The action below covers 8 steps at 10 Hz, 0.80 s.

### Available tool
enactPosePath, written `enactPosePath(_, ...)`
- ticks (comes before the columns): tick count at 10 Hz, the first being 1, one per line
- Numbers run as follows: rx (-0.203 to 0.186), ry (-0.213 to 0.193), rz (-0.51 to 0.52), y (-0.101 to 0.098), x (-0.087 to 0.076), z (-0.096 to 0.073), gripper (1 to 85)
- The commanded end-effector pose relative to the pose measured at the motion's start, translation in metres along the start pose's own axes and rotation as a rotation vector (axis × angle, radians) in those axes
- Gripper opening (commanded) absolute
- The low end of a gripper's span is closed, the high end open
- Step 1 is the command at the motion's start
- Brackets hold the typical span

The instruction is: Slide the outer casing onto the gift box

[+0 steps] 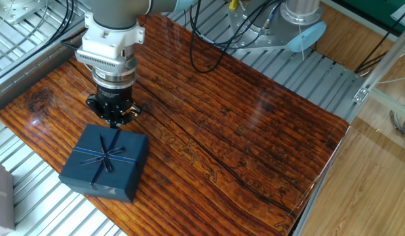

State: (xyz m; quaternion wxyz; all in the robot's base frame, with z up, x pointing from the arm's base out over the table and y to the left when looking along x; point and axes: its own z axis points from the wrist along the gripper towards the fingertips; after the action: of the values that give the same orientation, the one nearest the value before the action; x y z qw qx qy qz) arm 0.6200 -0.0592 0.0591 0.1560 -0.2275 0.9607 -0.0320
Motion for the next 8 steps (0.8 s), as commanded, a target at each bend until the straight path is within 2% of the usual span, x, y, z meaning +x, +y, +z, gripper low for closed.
enactPosePath(1, -0.005, -0.006, 0.019, 0.0015, -0.0044, -0.0043, 1.0)
enactPosePath(8, 0.009, 0.003, 0.019, 0.0025, -0.0072, -0.0072, 1.0)
